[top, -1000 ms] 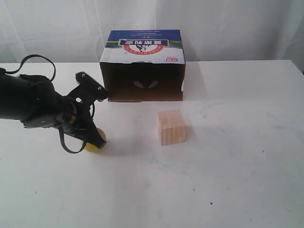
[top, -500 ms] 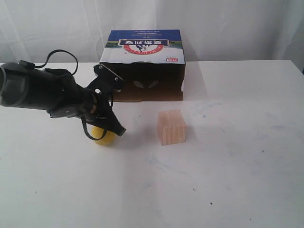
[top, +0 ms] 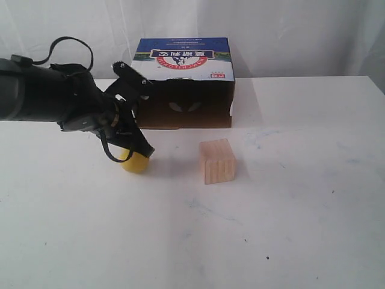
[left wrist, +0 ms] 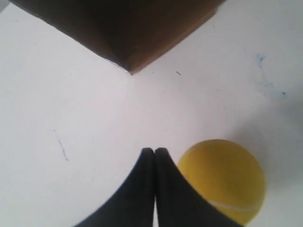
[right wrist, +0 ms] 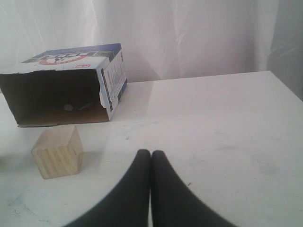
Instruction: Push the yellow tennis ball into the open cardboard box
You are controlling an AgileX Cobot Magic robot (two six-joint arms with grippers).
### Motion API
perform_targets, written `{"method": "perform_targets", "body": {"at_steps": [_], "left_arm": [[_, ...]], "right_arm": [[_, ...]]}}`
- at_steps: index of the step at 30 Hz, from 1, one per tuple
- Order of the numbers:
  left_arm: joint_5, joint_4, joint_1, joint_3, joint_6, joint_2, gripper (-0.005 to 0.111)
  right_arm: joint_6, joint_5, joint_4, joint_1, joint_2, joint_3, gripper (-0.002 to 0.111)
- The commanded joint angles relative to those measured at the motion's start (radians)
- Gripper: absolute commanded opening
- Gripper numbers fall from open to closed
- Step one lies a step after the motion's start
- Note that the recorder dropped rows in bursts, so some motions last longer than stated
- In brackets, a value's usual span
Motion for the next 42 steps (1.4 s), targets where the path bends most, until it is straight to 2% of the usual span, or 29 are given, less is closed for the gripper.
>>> {"method": "perform_targets", "body": {"at_steps": [1,5,17,25,29,42], "left_arm": [[-0.071,-0.022,-0.009,0.050,-0.007,0.041,0.000],[-0.093,-0.024,-0.015,0.049,-0.014,0.115,0.000],[-0.102,-0.022,-0.034,0.047,-0.016,0.113,0.000],[-0.083,-0.016,-0.034,-0.020,-0.008,0.080,0.000],[-0.033,0.022,-0.034,-0.020,-0.005,0.051,0.000],[-0.026,-0.002,-0.054,-0.020,-0.009,0.050,0.000]], "right_arm": [[-0.004,-0.007,-0.002,-0.001,-0.007,0.004,0.000],[-0.004,-0.007,-0.002,-0.001,-0.007,0.004,0.000],[-0.004,-0.007,-0.002,-0.001,-0.007,0.004,0.000],[-0.004,-0.007,-0.002,-0.001,-0.007,0.004,0.000],[-0.004,-0.007,-0.002,-0.001,-0.007,0.004,0.000],[-0.004,-0.007,-0.002,-0.001,-0.007,0.004,0.000]]}}
